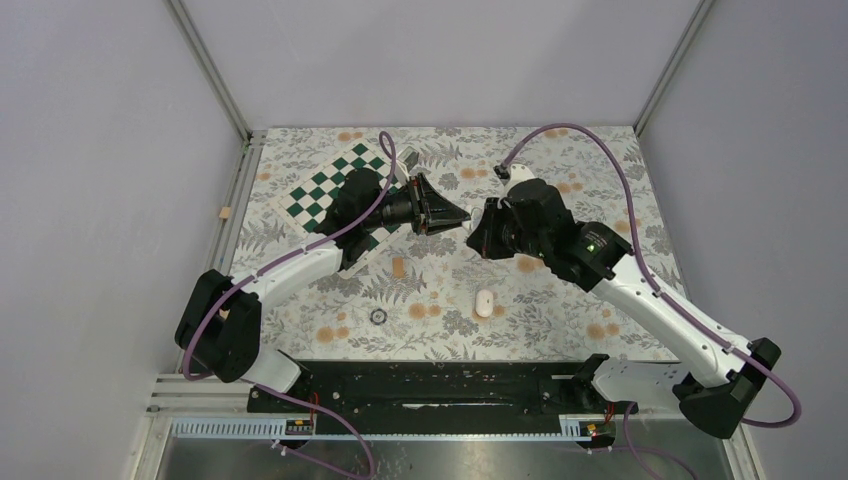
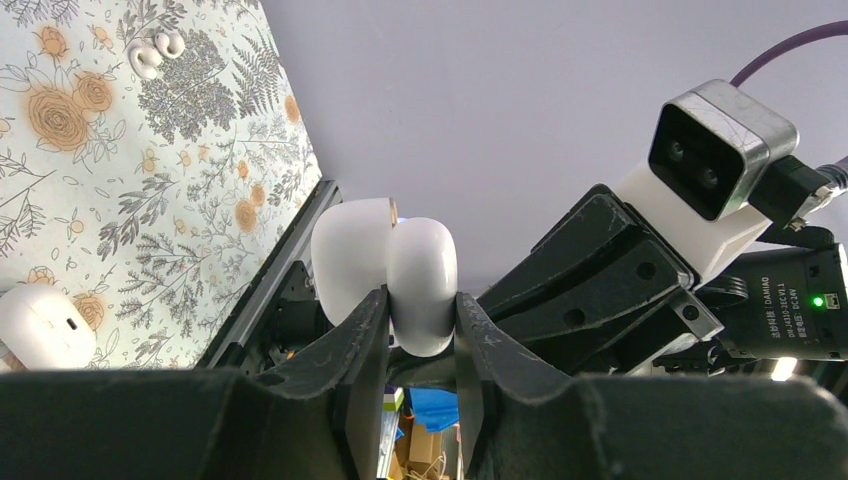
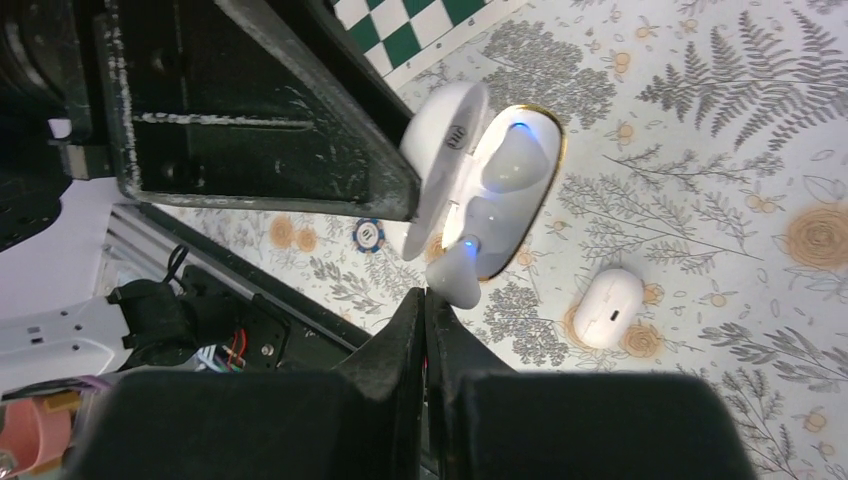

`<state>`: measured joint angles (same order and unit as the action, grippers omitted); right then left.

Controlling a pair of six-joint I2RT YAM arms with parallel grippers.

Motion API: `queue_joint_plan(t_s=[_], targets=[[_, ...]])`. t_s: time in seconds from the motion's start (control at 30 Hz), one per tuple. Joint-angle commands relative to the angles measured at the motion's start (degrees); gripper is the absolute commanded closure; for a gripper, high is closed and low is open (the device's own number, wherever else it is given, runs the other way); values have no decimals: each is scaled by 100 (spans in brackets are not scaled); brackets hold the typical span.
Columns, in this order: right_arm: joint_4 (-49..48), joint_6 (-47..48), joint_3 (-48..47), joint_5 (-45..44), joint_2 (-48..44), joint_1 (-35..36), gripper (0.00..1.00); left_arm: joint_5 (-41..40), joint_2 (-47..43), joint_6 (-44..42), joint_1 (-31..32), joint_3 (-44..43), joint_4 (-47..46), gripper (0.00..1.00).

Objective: Insert the wireless bluetooth earbuds into the charging case
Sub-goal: Place the earbud in the charging case.

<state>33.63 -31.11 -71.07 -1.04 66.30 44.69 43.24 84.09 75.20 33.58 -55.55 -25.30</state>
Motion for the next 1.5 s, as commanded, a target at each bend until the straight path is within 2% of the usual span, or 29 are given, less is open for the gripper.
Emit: queue_joint_plan(t_s=[0.0,1.47], targets=[[58,135,-126,-623,-202,58,100,-56,-174,-76,33,-294,-187,100],[167,161,-113,-1158,-428,49,100,-44,-335,-93,52,-176,-202,100]])
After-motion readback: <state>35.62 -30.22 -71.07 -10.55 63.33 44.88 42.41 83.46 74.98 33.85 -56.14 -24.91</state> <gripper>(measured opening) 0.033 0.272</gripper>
